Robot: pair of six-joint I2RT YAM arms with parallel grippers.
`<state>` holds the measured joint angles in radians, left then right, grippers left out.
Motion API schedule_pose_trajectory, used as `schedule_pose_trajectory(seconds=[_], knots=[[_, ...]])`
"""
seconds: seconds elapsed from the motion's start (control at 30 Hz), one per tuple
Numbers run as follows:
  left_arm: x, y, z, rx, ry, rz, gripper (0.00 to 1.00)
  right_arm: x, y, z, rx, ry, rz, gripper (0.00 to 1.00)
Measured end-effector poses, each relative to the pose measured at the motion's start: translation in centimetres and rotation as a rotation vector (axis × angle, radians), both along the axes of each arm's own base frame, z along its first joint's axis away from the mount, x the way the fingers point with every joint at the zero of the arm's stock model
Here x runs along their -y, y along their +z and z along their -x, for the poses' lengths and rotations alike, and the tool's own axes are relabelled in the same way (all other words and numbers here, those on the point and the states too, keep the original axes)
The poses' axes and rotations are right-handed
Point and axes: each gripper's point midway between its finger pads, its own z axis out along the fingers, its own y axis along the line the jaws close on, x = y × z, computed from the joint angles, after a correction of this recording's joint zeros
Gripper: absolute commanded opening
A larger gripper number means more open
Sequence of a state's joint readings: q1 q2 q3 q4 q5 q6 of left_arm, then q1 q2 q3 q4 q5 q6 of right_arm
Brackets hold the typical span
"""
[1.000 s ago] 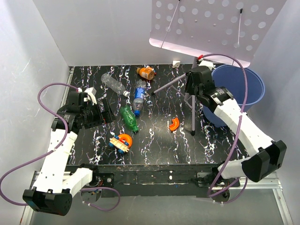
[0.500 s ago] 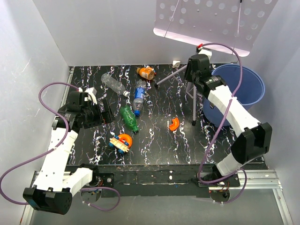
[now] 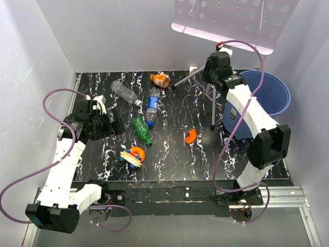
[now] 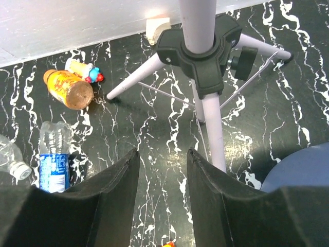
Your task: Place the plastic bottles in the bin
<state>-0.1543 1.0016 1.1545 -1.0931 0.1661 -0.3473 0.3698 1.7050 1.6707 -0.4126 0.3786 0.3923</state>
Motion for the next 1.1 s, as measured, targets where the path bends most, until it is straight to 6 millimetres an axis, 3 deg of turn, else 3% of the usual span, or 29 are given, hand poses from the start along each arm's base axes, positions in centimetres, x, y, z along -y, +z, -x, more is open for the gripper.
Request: schedule_pose_trajectory(seconds=[0.1,0.23,0.4,0.57,0.73,1.1], knots=[[0.0,0.0,0.0,0.001,-0.001,-0.001,0.99,-0.4,-0.6,1.2,-0.019,0.015,-0.012,0.50],[0.0,0.0,0.0,0.003,-0.003,-0.002,0.99,-1.9,-2.1,5.2,-0.072,0.061,-0.021,0.52],[0.0,0.1,0.0,0.008,-0.004,-0.001,0.99,-8.0,-2.9,11.3,-0.121,0.231,-0.078,0.58],[0.0,0.3,0.2,0.018,-0.004,0.002,1.00,-14.1,-4.5,14.7,-0.203,0.388,-0.137,0.65],[-0.1,0.6,0.6,0.030,-0.003,0.004,0.99,-18.8,-7.3,13.6,-0.313,0.461,-0.175,0.68],[-0.5,0.6,1.4,0.021,0.005,-0.010,0.99,-23.5,-12.4,9.0,-0.458,0.480,-0.177,0.73]])
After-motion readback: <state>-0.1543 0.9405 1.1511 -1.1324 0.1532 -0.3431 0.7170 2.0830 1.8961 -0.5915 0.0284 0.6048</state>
